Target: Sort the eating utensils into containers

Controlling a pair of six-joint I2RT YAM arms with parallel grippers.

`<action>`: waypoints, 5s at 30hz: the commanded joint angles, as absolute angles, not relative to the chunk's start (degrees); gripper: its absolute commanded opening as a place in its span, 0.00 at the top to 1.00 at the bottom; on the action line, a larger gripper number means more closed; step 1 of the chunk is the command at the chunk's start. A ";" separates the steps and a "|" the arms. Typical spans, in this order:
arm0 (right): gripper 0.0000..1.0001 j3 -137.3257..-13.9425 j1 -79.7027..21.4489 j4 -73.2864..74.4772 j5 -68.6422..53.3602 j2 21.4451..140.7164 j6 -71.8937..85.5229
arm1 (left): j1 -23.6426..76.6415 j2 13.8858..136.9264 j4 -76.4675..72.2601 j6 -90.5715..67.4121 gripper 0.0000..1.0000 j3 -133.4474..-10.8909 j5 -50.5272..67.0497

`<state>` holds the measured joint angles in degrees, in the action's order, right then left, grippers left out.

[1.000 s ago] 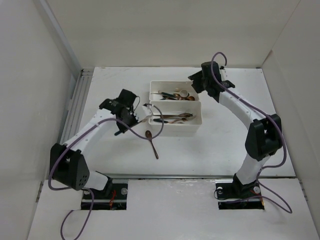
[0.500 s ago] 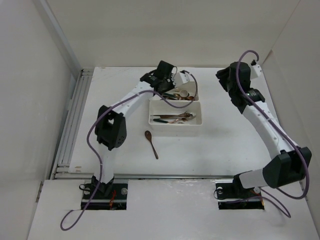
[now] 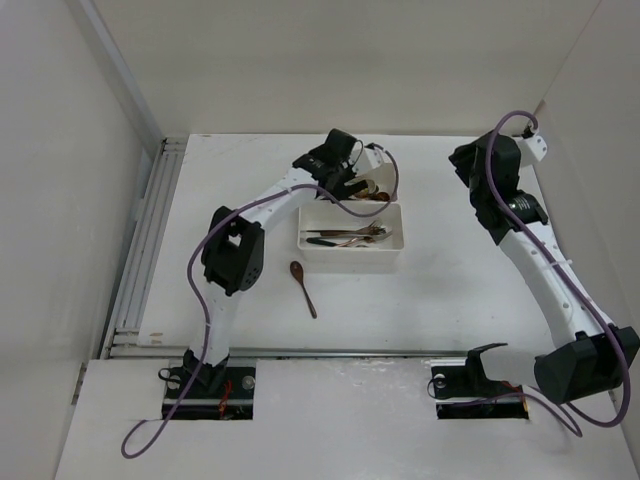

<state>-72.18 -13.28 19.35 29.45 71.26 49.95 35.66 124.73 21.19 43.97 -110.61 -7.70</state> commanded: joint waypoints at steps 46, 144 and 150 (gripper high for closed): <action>0.47 -67.51 -24.07 42.89 40.25 49.41 62.39 | 35.07 87.01 33.93 -24.52 0.19 -54.32 7.03; 0.35 -67.85 -26.02 21.35 54.85 48.43 31.38 | 36.39 120.42 8.87 63.66 0.53 -102.39 3.87; 0.31 -68.91 -26.02 23.82 53.27 47.81 31.38 | 36.39 117.17 10.99 55.30 0.16 -103.18 0.80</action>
